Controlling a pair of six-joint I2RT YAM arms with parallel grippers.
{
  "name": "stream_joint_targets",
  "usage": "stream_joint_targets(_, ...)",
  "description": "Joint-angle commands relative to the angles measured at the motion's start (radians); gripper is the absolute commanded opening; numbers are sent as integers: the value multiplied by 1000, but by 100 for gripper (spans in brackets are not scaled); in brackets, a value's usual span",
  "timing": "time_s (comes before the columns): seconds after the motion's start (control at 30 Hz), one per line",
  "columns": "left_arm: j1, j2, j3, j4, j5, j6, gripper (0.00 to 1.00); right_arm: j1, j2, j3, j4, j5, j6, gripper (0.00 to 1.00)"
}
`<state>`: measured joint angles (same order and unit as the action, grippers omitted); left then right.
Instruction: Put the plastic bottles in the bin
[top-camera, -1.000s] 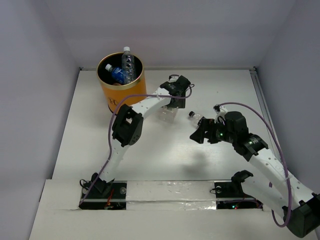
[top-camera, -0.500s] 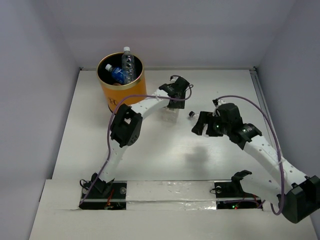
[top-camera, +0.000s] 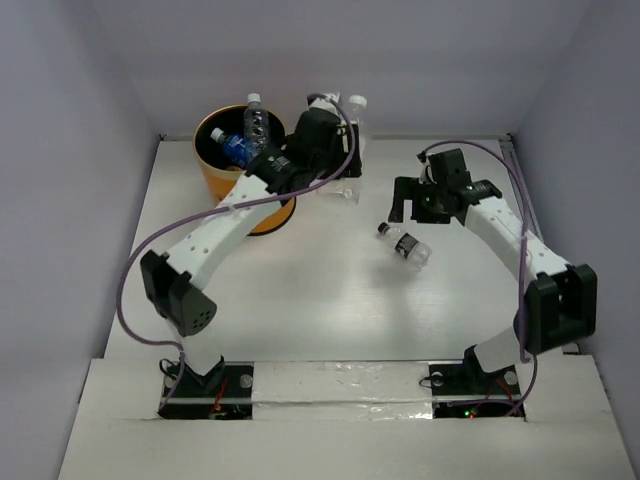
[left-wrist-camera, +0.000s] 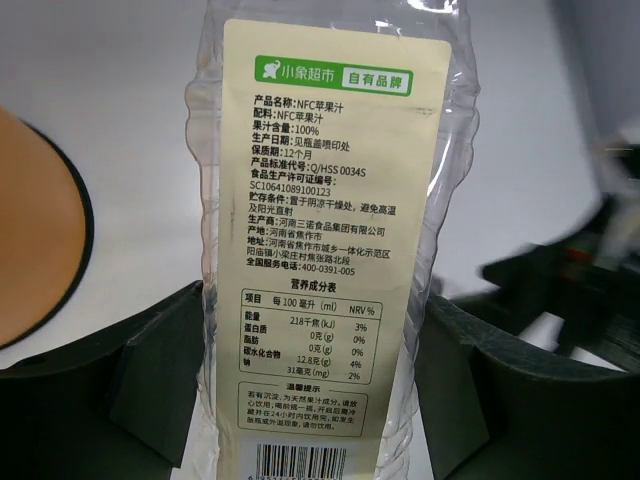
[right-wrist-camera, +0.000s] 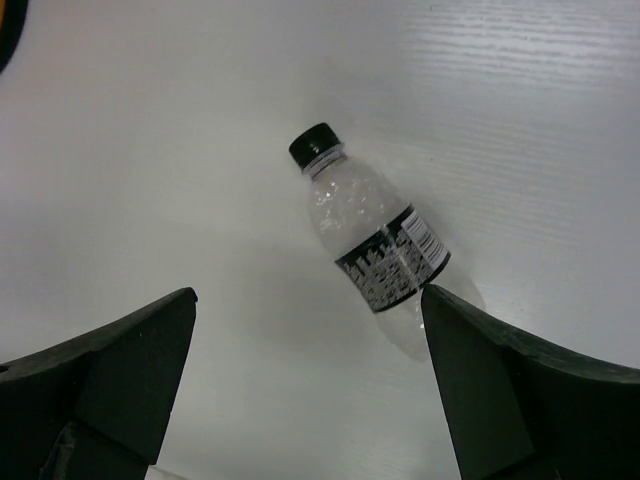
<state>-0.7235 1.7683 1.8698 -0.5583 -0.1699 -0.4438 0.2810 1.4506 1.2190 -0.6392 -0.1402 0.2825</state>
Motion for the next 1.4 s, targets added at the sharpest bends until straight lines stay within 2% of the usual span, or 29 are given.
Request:
stream_joint_targets(0.0,32,-105,68,6,7,24,30,1,100,150,-109,-15,-143,100)
stream_joint_targets(0.17,168,-194,85,-3,133,-12,27,1,246,201,-172,4,-181,100)
stream_joint_targets(0.27,304,-265,46,17,220,-26,28,1,277,182,-174,33,-181,100)
stream_joint_targets(0.43,508,-323,2,43,297,-42,28,1,324,163,-174,25,-178,100)
stream_joint_targets(0.57,620,-320,-37,90,317,-49,28,1,376,188,-177,-4,-169,100)
stream_joint_targets(0.67,691,-300,-47,143,325,-50,29,10,425,208,-182,-16,-166,100)
stream_joint_targets(0.83,711,-254,-64,233,293,-44,29,29,453,197,-159,-35,-157,99)
stream_joint_targets(0.93,711,-236,-90,280,259,-27,29,29,453,194,-133,-35,-135,86)
stream_joint_targets(0.97,711,-233,-122,296,256,-16,29,29,450,186,-123,-36,-129,73)
stream_joint_targets(1.07,711,-247,-251,389,257,-6,29,29,430,172,-91,-48,-106,51)
stream_joint_targets(1.13,688,-267,-319,435,233,33,29,29,404,160,-59,-68,-94,44)
stream_joint_targets(1.27,667,-286,-455,526,195,94,31,49,331,169,-14,-134,-49,42)
stream_joint_targets(1.37,667,-308,-521,569,199,122,41,73,272,250,-11,-169,-25,43)
